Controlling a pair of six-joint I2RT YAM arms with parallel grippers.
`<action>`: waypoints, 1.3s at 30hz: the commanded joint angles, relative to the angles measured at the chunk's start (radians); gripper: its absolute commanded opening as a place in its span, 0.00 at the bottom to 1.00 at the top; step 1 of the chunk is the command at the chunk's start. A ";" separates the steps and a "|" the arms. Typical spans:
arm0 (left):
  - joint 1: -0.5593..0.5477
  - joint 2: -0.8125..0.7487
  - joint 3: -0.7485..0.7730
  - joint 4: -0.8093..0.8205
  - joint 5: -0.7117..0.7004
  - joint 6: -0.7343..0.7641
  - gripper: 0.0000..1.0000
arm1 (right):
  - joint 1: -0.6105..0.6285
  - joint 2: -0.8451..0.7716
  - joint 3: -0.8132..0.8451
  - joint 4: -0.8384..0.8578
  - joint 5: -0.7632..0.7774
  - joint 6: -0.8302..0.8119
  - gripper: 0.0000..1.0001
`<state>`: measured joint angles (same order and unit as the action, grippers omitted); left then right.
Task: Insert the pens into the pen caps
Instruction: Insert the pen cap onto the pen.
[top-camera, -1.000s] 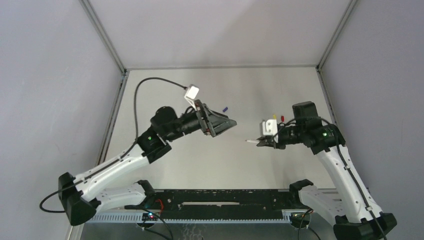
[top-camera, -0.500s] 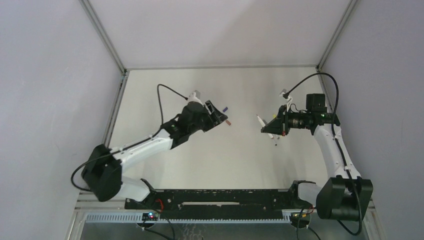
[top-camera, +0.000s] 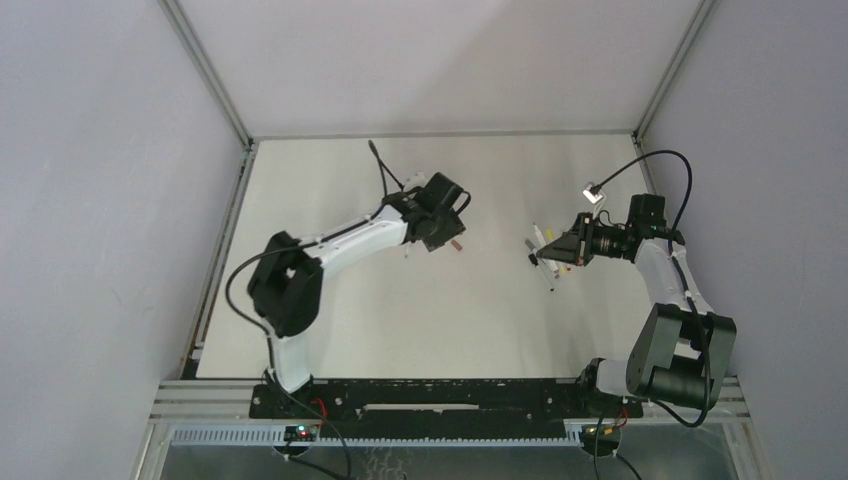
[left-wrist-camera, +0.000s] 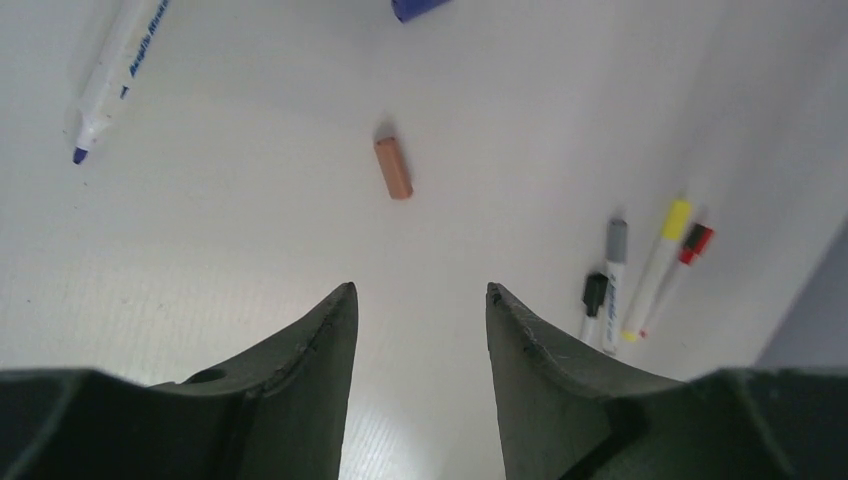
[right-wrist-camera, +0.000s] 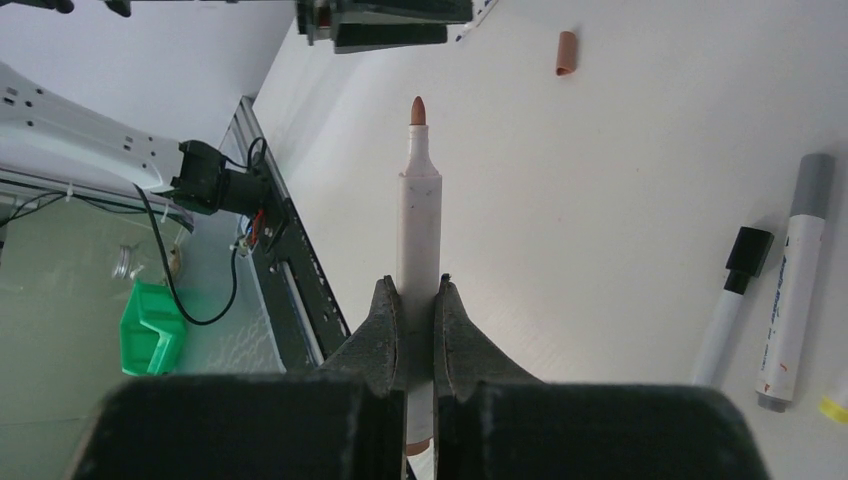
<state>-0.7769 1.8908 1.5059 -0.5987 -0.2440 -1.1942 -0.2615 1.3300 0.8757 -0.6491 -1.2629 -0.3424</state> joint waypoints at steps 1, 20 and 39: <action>-0.003 0.120 0.190 -0.232 -0.070 -0.043 0.54 | -0.013 -0.002 0.002 0.029 -0.058 -0.017 0.00; 0.047 0.428 0.474 -0.319 -0.033 0.016 0.42 | -0.038 -0.004 0.006 0.045 -0.090 -0.006 0.00; 0.039 0.469 0.469 -0.325 0.072 0.071 0.08 | -0.041 -0.006 0.009 0.046 -0.098 -0.006 0.00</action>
<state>-0.7326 2.3306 1.9461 -0.9028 -0.2199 -1.1843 -0.2943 1.3308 0.8757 -0.6189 -1.3293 -0.3454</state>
